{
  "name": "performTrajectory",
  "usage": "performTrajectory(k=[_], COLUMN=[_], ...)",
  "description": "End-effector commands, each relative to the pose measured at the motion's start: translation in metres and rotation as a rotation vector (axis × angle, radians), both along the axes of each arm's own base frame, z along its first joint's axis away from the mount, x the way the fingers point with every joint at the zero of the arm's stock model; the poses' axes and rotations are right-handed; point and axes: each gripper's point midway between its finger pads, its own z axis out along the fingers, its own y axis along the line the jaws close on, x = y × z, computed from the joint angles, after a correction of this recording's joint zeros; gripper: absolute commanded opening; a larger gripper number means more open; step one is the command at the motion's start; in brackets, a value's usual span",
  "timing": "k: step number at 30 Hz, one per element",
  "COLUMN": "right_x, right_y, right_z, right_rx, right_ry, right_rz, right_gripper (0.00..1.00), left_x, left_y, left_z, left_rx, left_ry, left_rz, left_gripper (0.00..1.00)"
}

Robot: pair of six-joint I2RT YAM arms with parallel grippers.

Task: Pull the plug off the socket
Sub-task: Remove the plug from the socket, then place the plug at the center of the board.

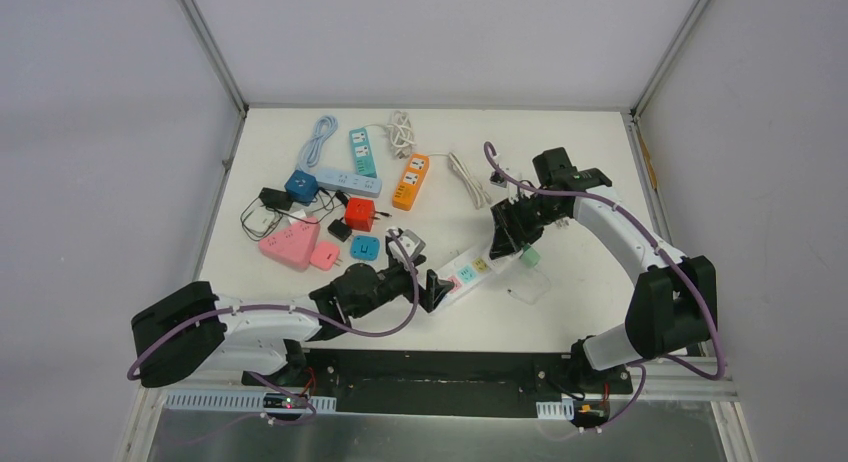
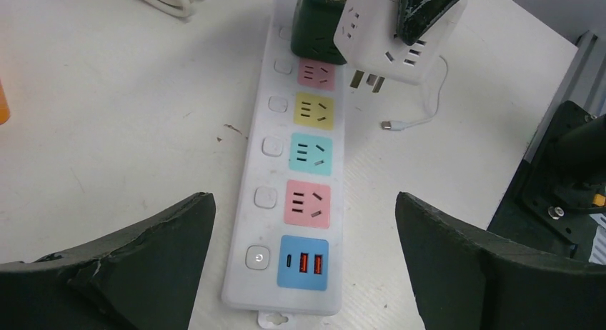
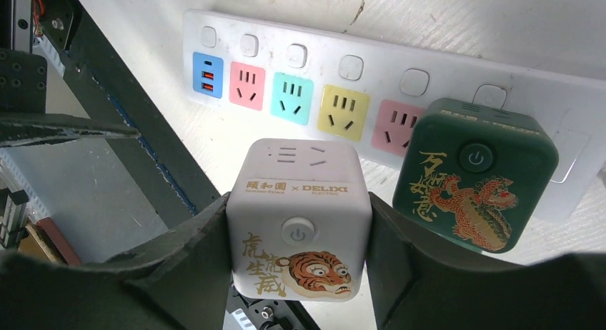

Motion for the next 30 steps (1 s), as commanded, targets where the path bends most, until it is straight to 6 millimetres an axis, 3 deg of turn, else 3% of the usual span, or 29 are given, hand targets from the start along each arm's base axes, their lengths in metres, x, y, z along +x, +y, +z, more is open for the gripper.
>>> performTrajectory(k=[1, 13, 20, 30], right_x=[0.002, -0.001, -0.004, -0.01], right_y=[0.007, 0.011, 0.017, 0.028], right_z=[0.019, 0.017, 0.017, 0.018], right_rx=[0.063, 0.082, 0.119, 0.182], right_ry=[-0.029, 0.006, 0.05, 0.148], right_rz=[0.003, 0.011, 0.014, 0.006], right_gripper=[0.0, 0.0, 0.0, 0.0], left_x=[0.005, -0.003, -0.013, 0.002], left_y=[0.011, 0.014, -0.001, -0.035], left_z=[0.029, 0.03, 0.041, 0.051], left_rx=[-0.158, -0.179, -0.202, -0.211], left_ry=[-0.02, -0.027, -0.089, -0.086], left_rz=[0.058, 0.027, -0.071, -0.086], left_gripper=[0.99, 0.99, 0.99, 0.99])
